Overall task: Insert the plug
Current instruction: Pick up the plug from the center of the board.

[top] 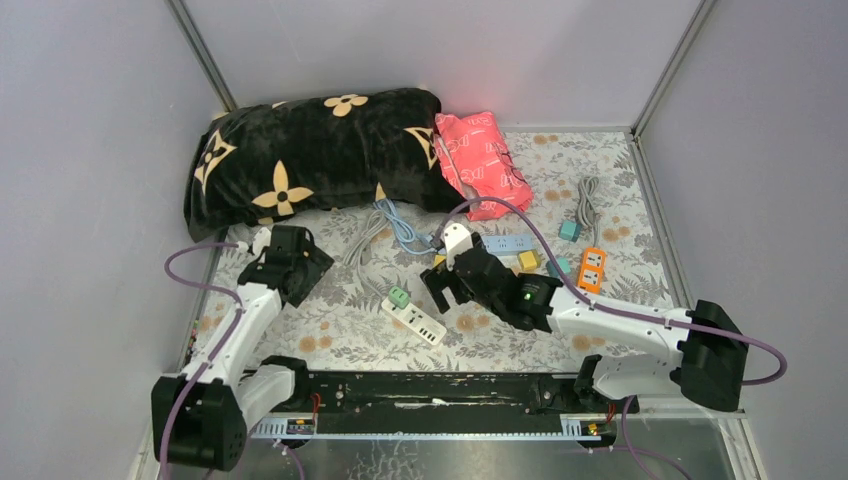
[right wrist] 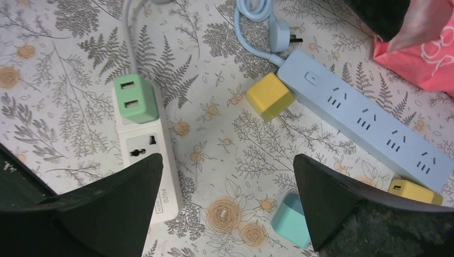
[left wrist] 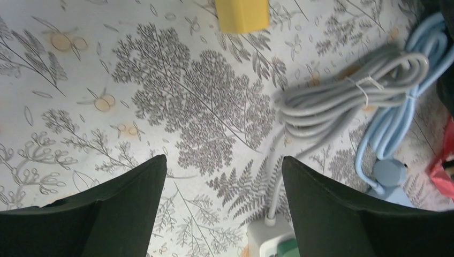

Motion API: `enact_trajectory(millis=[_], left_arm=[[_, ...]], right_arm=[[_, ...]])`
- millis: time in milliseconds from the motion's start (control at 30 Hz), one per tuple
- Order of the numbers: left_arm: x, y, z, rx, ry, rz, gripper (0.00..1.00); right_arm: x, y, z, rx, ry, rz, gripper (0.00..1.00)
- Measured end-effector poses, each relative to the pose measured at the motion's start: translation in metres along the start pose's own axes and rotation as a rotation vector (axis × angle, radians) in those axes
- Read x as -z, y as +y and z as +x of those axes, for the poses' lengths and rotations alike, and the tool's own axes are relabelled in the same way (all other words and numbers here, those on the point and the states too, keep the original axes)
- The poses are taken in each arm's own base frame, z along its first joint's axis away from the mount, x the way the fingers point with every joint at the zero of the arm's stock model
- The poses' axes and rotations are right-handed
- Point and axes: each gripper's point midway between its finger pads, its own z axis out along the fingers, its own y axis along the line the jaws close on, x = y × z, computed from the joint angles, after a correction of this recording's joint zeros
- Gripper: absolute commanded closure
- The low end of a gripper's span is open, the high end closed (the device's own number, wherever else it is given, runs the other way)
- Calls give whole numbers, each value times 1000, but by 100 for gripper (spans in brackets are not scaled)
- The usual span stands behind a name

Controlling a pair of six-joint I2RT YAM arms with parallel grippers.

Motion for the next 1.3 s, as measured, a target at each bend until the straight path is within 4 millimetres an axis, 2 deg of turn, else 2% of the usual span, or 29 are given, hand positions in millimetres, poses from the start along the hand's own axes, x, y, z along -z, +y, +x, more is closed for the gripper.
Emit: enact_trajectory(millis=[200, 333, 633, 767, 967, 1133, 1300], left_arm=[[-18, 4, -19, -2, 14, -98, 20], [-27, -2, -35, -32, 12, -153, 25], [-53, -13, -73, -47, 5, -230, 43], [-71, -14, -80, -56, 31, -265, 49], [-90, -7, -76, -72, 80, -310, 51], [-95, 0, -75, -69, 96, -327, 56], [-95, -5, -81, -71, 92, -311, 62]], right_arm=[[-4, -10, 19, -27, -49, 38, 1], [-5, -15, 26, -51, -75, 57, 1], [-6, -14, 17, -88, -125, 57, 0], [-6, -14, 16, -91, -128, 59, 0], [-6, -14, 16, -94, -129, 59, 0], [-7, -14, 17, -94, -127, 59, 0], [-8, -13, 19, -90, -119, 55, 0]])
